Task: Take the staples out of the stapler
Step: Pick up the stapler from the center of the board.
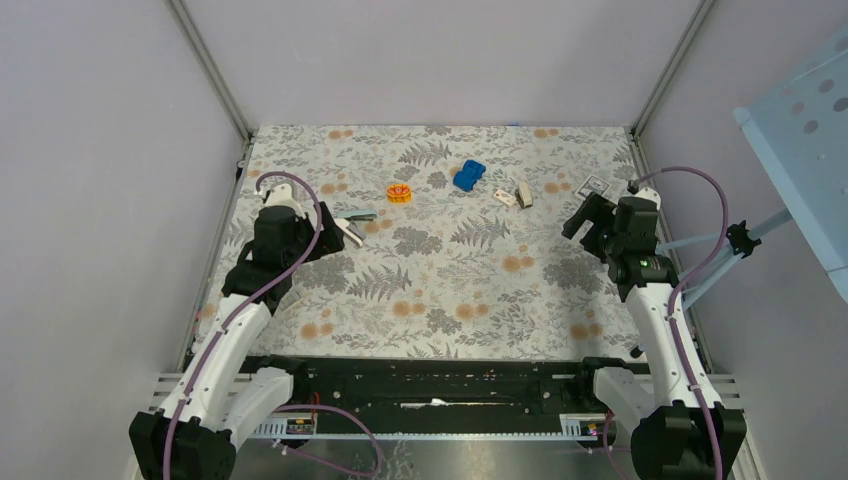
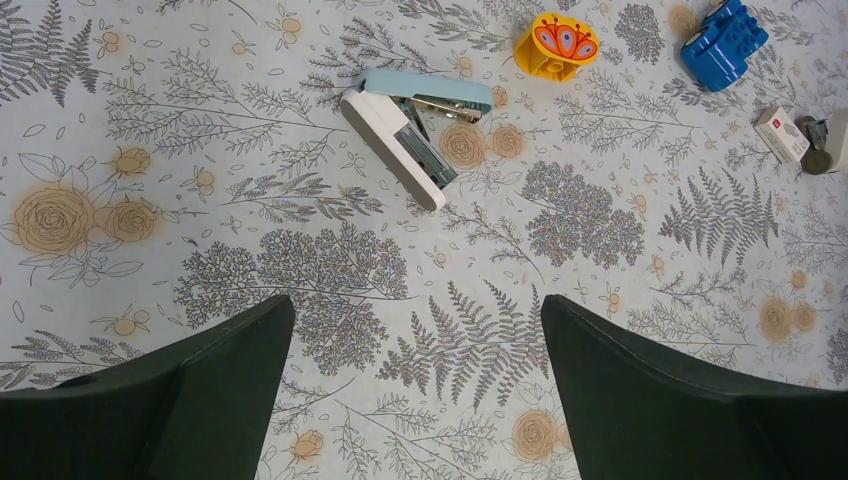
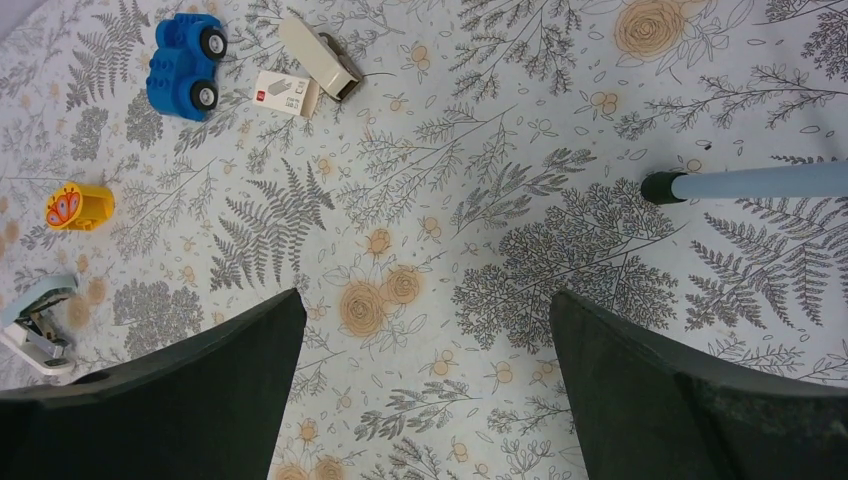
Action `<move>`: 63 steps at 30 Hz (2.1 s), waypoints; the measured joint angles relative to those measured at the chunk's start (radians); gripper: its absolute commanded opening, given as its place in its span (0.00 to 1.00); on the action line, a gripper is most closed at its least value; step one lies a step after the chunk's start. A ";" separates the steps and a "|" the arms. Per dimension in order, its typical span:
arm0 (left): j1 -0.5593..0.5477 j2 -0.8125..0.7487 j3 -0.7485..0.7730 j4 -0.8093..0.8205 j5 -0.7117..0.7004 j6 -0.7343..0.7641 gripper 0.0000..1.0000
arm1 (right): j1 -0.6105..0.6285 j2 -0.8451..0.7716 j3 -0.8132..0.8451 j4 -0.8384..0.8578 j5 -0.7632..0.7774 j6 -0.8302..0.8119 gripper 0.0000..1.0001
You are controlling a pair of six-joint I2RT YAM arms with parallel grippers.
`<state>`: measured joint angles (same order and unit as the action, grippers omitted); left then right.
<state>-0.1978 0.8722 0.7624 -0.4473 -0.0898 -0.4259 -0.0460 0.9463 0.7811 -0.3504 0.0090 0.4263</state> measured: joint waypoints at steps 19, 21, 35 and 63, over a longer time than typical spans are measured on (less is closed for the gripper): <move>0.023 -0.029 -0.010 0.005 -0.062 -0.037 0.99 | 0.000 0.064 0.020 -0.034 -0.040 -0.004 1.00; 0.024 -0.026 -0.010 0.005 -0.089 -0.055 0.99 | 0.000 0.092 0.034 -0.037 -0.056 -0.007 1.00; 0.026 0.152 0.019 -0.008 -0.119 -0.197 0.99 | 0.000 0.203 0.077 -0.034 -0.191 -0.011 0.99; -0.041 0.640 0.029 0.299 -0.098 -0.427 0.64 | 0.136 0.209 0.098 -0.026 -0.211 -0.003 0.93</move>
<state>-0.2390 1.5120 0.7918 -0.1482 -0.1883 -0.8532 0.0898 1.1549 0.8791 -0.3759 -0.2016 0.4236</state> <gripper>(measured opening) 0.697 0.935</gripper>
